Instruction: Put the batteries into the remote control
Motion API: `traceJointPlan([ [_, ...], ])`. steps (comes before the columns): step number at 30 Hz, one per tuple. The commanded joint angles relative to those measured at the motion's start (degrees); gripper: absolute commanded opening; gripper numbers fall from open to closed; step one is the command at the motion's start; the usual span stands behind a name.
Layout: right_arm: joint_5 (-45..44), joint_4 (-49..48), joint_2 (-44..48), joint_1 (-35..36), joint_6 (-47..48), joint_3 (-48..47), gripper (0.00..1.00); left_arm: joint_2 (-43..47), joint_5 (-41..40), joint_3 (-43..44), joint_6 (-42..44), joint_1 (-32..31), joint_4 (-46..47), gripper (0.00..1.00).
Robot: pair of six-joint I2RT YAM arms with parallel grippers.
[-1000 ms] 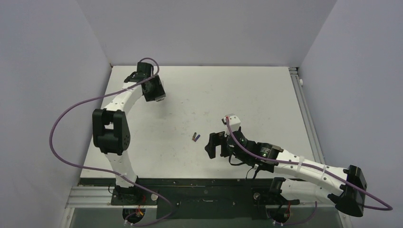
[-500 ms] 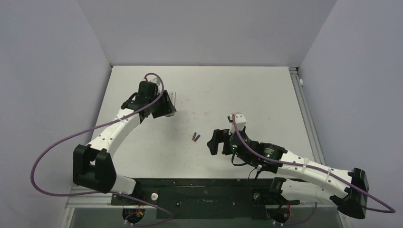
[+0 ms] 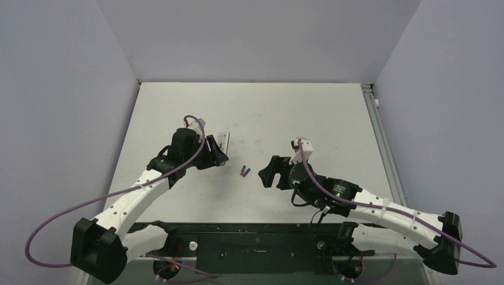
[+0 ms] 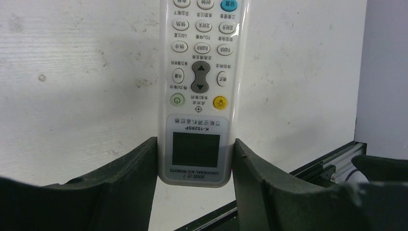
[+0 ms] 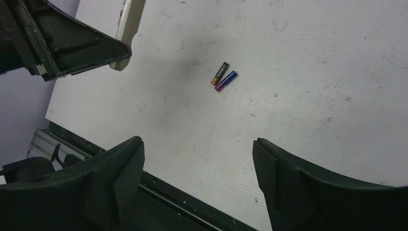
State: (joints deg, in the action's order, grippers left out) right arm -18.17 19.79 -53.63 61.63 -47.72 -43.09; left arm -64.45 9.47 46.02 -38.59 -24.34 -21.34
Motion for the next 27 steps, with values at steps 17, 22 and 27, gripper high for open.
traceJointPlan([
  [17, 0.69, -13.63, -8.67, 0.51, -6.62, -6.72, 0.68, 14.57, 2.46, -14.28, -9.11, -12.71, 17.82, 0.0],
  [22, 1.56, -13.89, -12.26, 0.51, -7.66, -7.87, 0.68, 17.11, 0.8, -16.32, -9.61, -14.21, 18.92, 0.0],
  [27, 1.61, -15.13, -15.1, 0.77, -9.08, -7.88, 0.68, 19.95, 0.75, -18.08, -10.31, -14.56, 20.09, 0.0],
])
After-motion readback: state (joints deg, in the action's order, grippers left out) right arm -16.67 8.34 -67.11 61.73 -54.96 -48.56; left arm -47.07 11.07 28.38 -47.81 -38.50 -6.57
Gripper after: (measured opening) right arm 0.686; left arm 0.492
